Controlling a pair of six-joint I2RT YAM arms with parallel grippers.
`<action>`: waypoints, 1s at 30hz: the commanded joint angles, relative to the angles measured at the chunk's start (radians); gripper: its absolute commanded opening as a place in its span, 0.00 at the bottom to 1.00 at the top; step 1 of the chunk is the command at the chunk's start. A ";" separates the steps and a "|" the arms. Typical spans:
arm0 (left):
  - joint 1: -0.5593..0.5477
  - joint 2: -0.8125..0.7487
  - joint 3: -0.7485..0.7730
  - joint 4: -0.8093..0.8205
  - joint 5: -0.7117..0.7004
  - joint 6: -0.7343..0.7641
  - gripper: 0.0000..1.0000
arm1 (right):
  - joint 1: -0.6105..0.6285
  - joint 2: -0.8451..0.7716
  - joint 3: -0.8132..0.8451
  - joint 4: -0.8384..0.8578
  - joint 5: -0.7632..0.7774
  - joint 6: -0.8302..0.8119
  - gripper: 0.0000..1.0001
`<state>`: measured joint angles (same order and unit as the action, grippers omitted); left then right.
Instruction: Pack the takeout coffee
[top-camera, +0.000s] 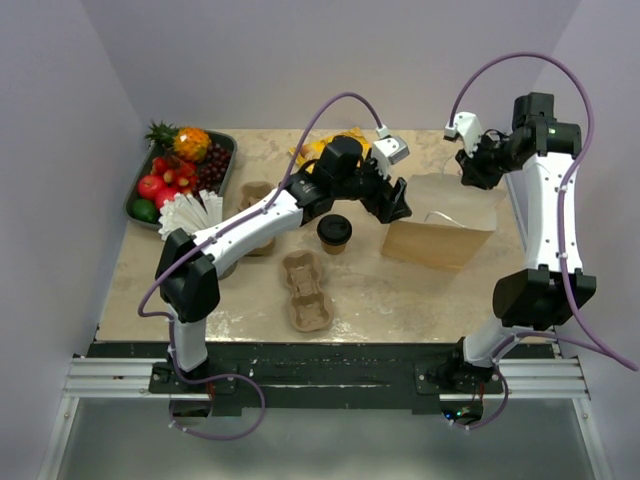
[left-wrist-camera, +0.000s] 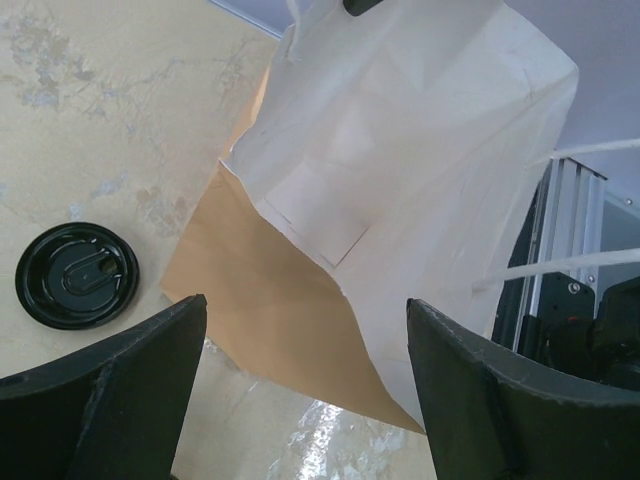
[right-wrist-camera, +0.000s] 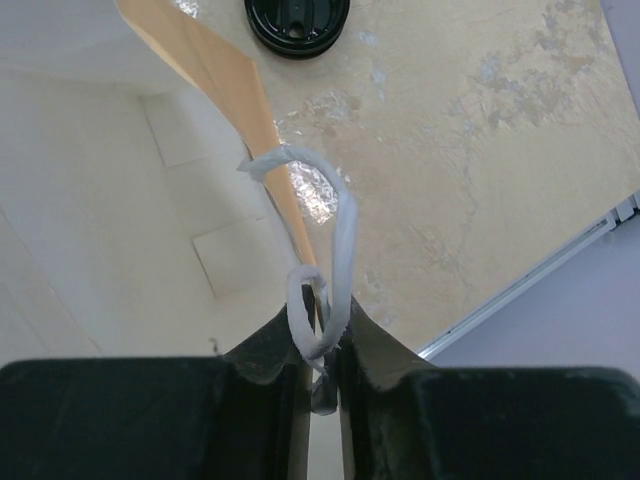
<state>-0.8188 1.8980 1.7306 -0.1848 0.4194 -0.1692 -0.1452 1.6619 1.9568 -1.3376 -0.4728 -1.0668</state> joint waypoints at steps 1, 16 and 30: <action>0.003 -0.071 0.086 0.002 0.024 0.102 0.85 | -0.004 -0.053 0.005 -0.063 -0.044 0.018 0.12; 0.024 -0.424 -0.124 -0.340 -0.065 0.632 0.86 | -0.004 -0.165 -0.087 0.029 -0.072 0.146 0.00; 0.021 -0.524 -0.313 -0.435 -0.099 0.731 0.83 | -0.002 -0.214 -0.082 0.163 0.010 0.361 0.00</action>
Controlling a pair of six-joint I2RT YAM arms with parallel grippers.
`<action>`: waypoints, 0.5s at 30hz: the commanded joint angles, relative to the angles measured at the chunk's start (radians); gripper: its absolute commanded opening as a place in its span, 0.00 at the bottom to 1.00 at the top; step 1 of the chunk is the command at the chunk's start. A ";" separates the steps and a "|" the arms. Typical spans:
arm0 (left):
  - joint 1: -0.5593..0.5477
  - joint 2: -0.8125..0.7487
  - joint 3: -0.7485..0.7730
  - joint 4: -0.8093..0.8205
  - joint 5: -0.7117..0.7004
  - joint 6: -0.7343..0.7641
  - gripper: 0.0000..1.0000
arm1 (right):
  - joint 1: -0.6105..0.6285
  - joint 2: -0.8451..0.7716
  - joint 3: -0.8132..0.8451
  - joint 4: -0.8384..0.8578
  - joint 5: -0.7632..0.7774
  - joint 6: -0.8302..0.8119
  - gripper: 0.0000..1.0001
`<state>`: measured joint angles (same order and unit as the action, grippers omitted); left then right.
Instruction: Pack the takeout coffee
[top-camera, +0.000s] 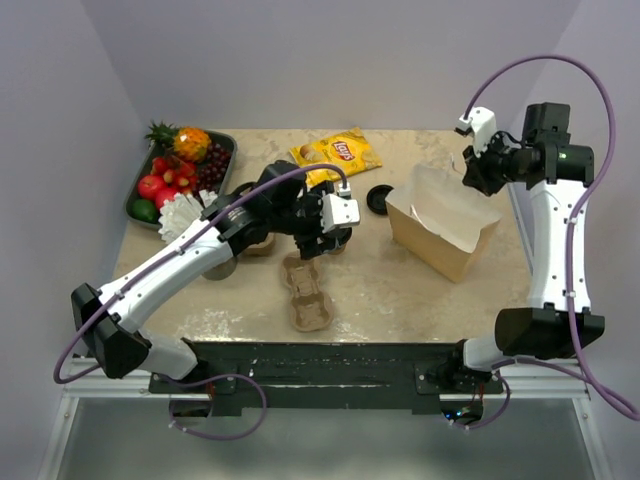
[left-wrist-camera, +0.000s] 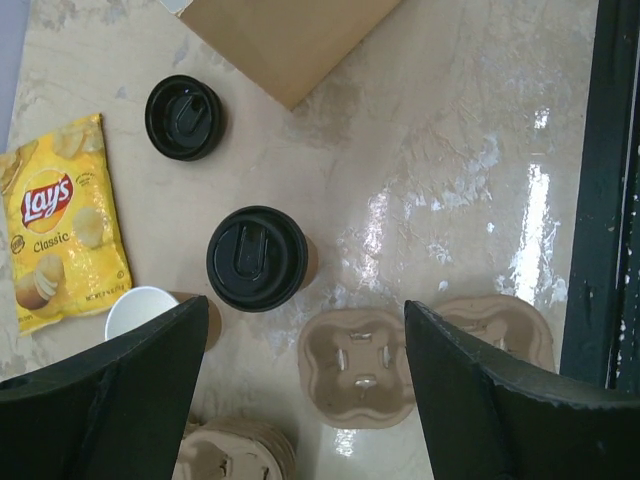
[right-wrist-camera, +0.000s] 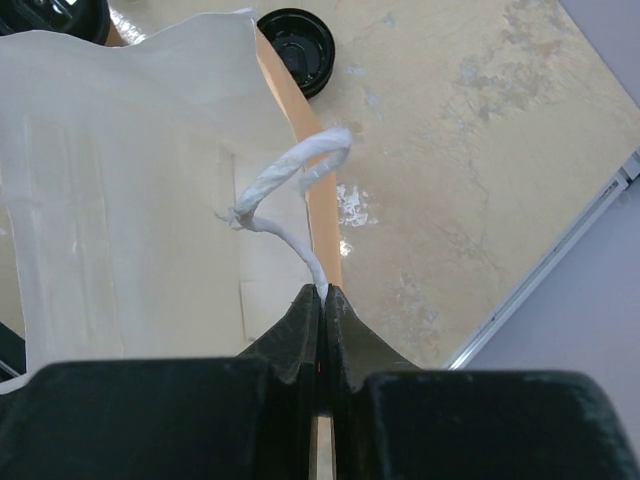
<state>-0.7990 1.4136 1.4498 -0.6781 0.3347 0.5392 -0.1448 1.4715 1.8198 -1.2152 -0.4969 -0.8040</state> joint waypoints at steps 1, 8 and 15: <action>0.001 -0.048 -0.043 0.084 -0.014 0.015 0.84 | -0.002 -0.011 0.064 0.031 0.031 0.109 0.00; 0.001 -0.001 -0.115 -0.015 -0.004 0.140 0.84 | -0.001 -0.048 0.007 0.089 0.020 0.098 0.00; 0.001 0.103 -0.140 -0.138 -0.022 0.067 0.75 | -0.001 -0.074 -0.019 0.146 -0.009 0.109 0.00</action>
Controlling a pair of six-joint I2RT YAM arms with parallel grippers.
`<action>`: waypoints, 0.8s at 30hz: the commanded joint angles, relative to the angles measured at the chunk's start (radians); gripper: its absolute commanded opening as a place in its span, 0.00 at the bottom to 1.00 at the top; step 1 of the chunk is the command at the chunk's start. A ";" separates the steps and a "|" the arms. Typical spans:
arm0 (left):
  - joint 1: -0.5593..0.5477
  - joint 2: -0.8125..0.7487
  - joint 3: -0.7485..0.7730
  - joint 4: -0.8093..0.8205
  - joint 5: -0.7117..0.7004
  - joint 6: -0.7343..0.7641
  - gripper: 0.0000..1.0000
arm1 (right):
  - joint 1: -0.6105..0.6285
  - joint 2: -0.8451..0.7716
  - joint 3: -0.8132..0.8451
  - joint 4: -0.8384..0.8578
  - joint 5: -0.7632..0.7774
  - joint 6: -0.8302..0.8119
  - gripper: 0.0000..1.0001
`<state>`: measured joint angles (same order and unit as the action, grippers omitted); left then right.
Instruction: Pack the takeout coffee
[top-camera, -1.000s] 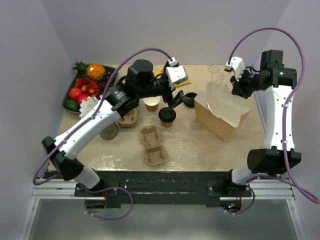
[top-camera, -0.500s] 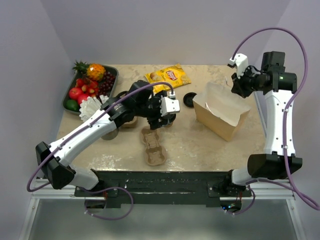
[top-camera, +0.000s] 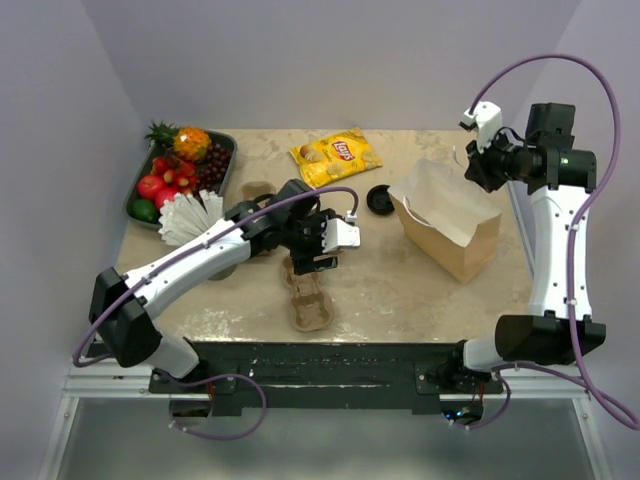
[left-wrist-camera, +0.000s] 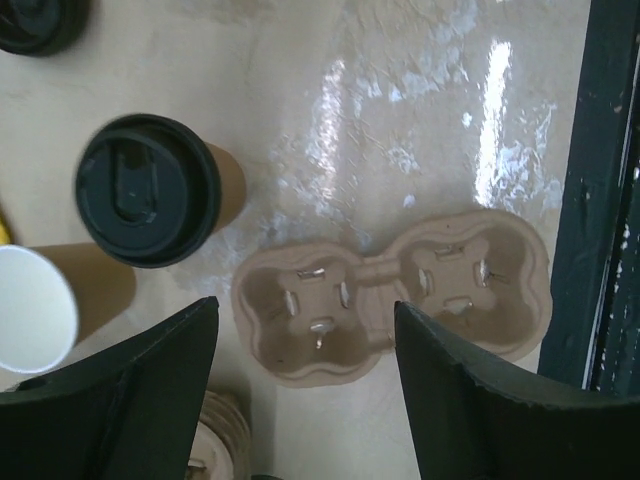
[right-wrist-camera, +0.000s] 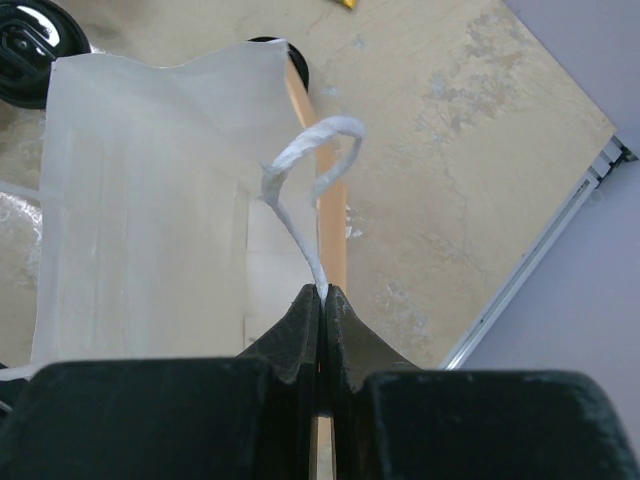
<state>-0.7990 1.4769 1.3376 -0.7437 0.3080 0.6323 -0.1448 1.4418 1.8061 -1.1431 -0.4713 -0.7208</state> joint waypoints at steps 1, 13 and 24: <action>0.003 0.039 -0.073 -0.059 -0.009 -0.046 0.74 | -0.001 -0.044 -0.007 0.089 -0.038 0.038 0.00; 0.017 -0.006 -0.215 -0.023 0.115 0.490 0.66 | 0.002 -0.031 0.001 0.112 -0.035 0.078 0.00; 0.006 0.132 -0.156 -0.143 0.138 0.967 0.57 | 0.002 -0.018 0.009 0.100 -0.029 0.070 0.00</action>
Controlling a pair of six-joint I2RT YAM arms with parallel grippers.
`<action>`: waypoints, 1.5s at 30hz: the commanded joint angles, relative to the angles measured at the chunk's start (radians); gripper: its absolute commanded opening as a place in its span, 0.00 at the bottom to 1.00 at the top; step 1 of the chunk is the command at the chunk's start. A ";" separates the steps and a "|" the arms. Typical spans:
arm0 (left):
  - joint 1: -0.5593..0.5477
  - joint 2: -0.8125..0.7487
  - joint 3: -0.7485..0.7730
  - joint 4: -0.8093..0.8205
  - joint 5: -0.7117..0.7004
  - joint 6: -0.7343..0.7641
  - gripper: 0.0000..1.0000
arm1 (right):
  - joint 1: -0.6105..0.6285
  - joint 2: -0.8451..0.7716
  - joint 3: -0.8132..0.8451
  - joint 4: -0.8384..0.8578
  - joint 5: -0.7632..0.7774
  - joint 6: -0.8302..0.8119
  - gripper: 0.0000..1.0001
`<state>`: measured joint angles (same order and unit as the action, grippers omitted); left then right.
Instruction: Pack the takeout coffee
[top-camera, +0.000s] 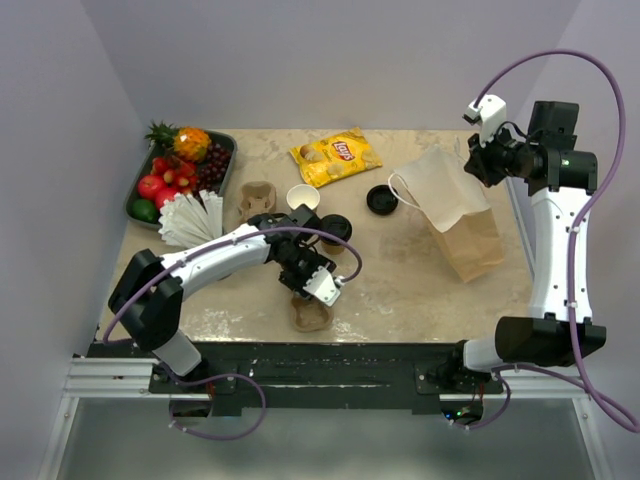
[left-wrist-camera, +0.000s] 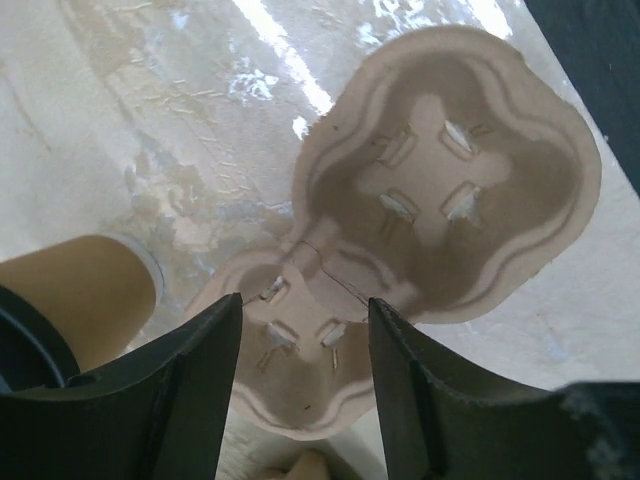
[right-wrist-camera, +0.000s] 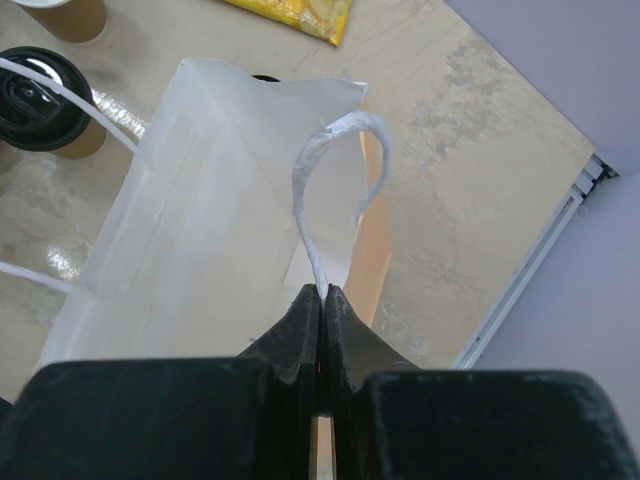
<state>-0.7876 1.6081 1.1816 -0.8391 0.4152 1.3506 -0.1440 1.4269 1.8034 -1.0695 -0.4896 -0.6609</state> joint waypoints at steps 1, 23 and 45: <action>-0.009 0.000 -0.008 -0.049 0.013 0.275 0.56 | 0.000 -0.005 0.011 0.025 -0.007 0.010 0.00; -0.018 0.035 0.046 0.104 -0.124 -0.657 0.55 | 0.001 -0.022 0.001 0.040 0.000 0.020 0.00; 0.002 0.115 -0.004 0.121 -0.082 -0.944 0.52 | 0.001 -0.023 -0.001 0.040 0.011 0.021 0.00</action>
<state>-0.7876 1.7241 1.1816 -0.7322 0.3069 0.4675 -0.1440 1.4273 1.8027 -1.0676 -0.4854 -0.6533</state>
